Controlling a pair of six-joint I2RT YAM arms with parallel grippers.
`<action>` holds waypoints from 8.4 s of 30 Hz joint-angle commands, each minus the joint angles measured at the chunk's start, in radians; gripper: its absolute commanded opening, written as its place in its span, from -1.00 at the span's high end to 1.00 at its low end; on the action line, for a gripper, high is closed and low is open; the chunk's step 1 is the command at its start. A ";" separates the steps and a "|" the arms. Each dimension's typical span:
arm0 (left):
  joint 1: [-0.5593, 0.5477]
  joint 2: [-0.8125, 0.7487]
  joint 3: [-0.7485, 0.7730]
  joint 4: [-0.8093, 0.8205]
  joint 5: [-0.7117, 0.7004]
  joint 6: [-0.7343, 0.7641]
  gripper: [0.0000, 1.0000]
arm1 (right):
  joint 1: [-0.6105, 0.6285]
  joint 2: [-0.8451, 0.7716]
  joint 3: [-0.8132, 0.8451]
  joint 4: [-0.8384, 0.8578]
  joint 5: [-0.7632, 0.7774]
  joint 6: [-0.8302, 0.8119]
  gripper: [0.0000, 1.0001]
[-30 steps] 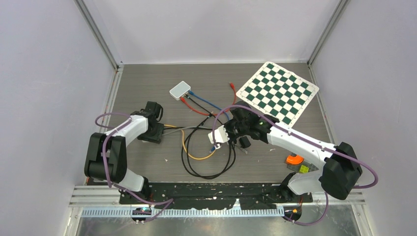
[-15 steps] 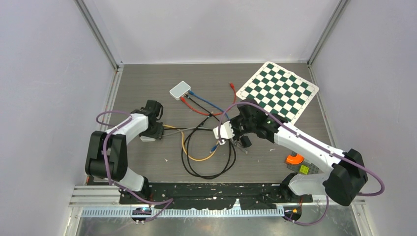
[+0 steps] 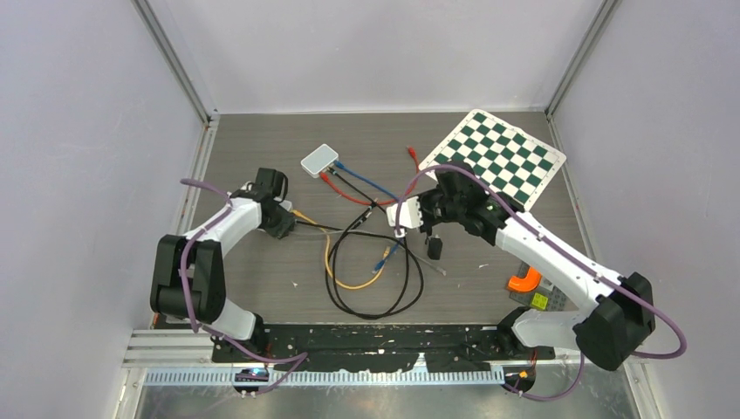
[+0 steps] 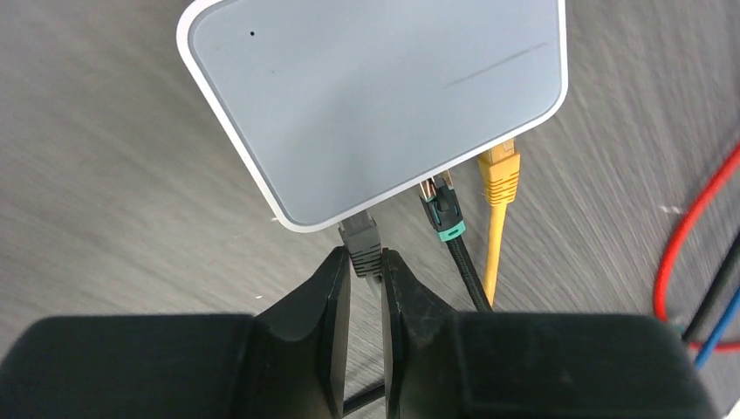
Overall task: Insert the plug into the switch port
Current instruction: Move the switch port to the center of the board, then insert the power into the switch port.
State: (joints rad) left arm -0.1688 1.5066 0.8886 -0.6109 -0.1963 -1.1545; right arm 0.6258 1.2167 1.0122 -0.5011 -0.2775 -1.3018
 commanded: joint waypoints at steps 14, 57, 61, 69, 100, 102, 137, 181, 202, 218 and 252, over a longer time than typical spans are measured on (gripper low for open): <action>-0.066 0.026 0.044 0.217 0.503 0.636 0.84 | -0.034 0.313 0.165 0.223 -0.066 0.107 0.90; -0.153 0.041 0.016 0.286 0.600 0.742 -0.13 | -0.021 0.756 0.369 0.172 -0.151 0.096 0.89; -0.103 -0.014 -0.018 0.313 0.583 0.651 -0.21 | -0.025 0.766 0.389 0.163 -0.153 0.085 0.90; -0.011 -0.004 -0.027 0.384 0.535 0.582 -0.24 | -0.023 0.814 0.467 0.136 -0.136 0.064 0.90; 0.042 0.256 0.204 0.258 0.604 0.676 0.17 | 0.058 0.897 0.581 0.138 -0.085 0.064 0.90; 0.042 0.255 0.192 0.253 0.590 0.671 0.14 | 0.058 0.891 0.573 0.138 -0.088 0.060 0.90; 0.043 0.350 0.225 0.385 0.797 0.647 0.48 | 0.121 0.826 0.456 0.257 -0.160 0.031 0.90; -0.099 0.282 -0.035 0.928 1.069 0.155 0.58 | 0.138 0.803 0.477 0.381 -0.513 0.177 0.90; 0.004 0.074 -0.017 0.581 0.897 0.378 0.33 | 0.115 0.761 0.437 0.331 -0.331 0.204 0.90; 0.092 -0.181 -0.106 0.245 0.645 0.621 -0.29 | 0.105 0.787 0.466 0.382 -0.363 0.299 0.90; 0.270 -0.299 -0.412 0.795 0.950 0.419 -0.45 | 0.111 0.826 0.549 0.361 -0.551 0.441 0.90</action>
State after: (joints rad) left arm 0.0948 1.1900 0.4911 0.0334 0.6781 -0.6891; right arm 0.7364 2.0731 1.5150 -0.1596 -0.7456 -0.8833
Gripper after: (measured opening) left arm 0.743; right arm 0.096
